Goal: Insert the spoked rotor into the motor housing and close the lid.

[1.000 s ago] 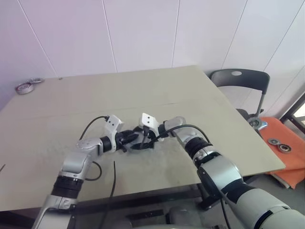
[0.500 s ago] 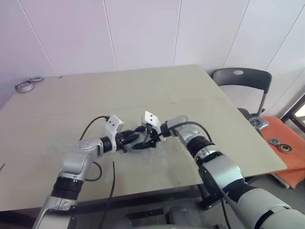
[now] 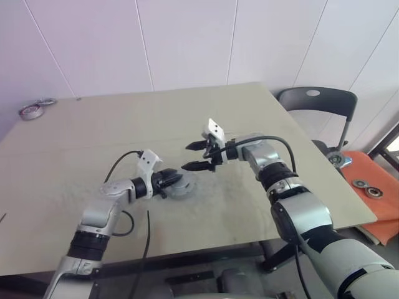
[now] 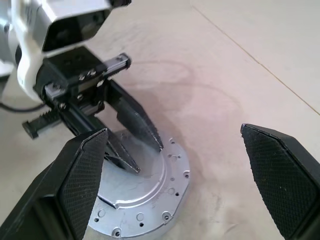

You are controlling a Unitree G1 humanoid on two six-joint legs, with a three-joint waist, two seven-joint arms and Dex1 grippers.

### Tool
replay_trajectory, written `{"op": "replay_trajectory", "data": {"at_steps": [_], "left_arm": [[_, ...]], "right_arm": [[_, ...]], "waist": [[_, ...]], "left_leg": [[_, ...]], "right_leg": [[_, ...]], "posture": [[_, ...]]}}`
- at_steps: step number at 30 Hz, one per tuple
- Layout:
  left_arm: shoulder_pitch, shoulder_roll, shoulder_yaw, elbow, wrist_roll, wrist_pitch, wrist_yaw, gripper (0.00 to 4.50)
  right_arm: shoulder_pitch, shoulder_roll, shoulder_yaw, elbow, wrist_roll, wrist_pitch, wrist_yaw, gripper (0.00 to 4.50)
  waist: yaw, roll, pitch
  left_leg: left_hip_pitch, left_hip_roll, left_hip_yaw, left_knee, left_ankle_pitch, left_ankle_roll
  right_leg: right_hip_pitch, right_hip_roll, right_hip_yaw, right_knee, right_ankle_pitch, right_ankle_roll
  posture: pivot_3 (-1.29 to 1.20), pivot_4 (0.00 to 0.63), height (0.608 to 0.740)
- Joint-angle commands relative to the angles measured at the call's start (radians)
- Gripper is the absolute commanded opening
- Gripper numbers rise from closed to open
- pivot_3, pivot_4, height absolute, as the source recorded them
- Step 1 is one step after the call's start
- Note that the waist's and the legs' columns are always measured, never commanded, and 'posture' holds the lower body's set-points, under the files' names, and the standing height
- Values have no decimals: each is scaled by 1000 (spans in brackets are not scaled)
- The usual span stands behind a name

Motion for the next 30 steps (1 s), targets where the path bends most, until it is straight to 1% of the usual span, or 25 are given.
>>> {"op": "replay_trajectory", "data": {"at_steps": [1, 4, 5, 7, 9, 12, 15, 18, 21, 25, 30], "left_arm": [[3, -5, -22, 24, 15, 11, -3, 1465], [6, -4, -20, 22, 15, 8, -3, 1465], [7, -3, -19, 22, 16, 6, -2, 1465], [9, -5, -16, 23, 16, 2, 0, 1465], [15, -6, -17, 19, 17, -1, 2, 1465], [17, -11, -19, 20, 19, -4, 4, 1465], [18, -13, -18, 19, 18, -6, 6, 1465], [24, -12, -13, 10, 13, -2, 8, 1465], [41, -7, -9, -4, 9, -2, 7, 1465], [52, -7, -5, -10, 10, -1, 13, 1465], [49, -12, -3, -10, 9, -2, 20, 1465]], "right_arm": [[-36, -32, 1, -49, 54, 248, 131, 4461], [-38, -56, 15, -99, 120, 618, 237, 4461], [-25, -64, 23, -136, 140, 705, 254, 4461], [14, -75, 44, -206, 164, 839, 245, 4461], [72, -83, 81, -267, 160, 901, 206, 4461], [125, -91, 106, -334, 163, 936, 154, 4461], [150, -88, 117, -343, 161, 952, 93, 4461], [171, -88, 135, -335, 155, 955, 48, 4461], [175, -83, 132, -345, 169, 956, 15, 4461], [150, -57, 93, -294, 169, 914, -80, 4461], [133, -43, 91, -258, 169, 891, -114, 4461]], "waist": [[0, 0, 0], [1, 0, 0], [1, 0, 0], [1, 0, 0], [2, -1, 0], [3, -1, 0], [2, 0, 0], [2, 0, 0], [0, -1, 0], [-2, -1, 0], [-3, -1, -1]], "left_leg": [[0, 0, 0, 0, 0, 0], [0, 0, 0, 0, 0, 0], [0, 0, 0, 0, 0, 0], [0, 0, 0, 0, 0, 0], [0, 0, 0, 0, 0, 0], [-1, 0, 0, 1, 0, 0], [-5, 0, 0, 2, 0, 0], [-6, 0, 0, 2, 0, 0], [-6, 0, 0, 2, 0, 0], [-5, 0, 0, 2, 0, 0], [-2, 0, 0, 4, 0, 0]], "right_leg": [[0, 0, 0, 0, 0, 0], [0, 0, 0, 1, 0, 0], [-1, 0, 0, 1, 0, 0], [-2, 0, 0, 2, 0, 0], [-2, 0, 0, 3, 0, 0], [-2, 0, 0, 2, 0, 1], [-6, 0, 0, 3, 0, 1], [-7, 0, 0, 4, 0, 1], [-7, 0, 0, 3, 0, 1], [-7, 0, 0, 4, 0, 1], [-4, 1, 0, 6, -1, -1]], "posture": [[0, 0, 740], [0, 0, 740], [0, 0, 740], [0, 0, 740], [0, 0, 740], [0, 0, 740], [0, 0, 740], [0, 0, 740], [0, 0, 740], [0, 0, 740], [0, 0, 740]]}}
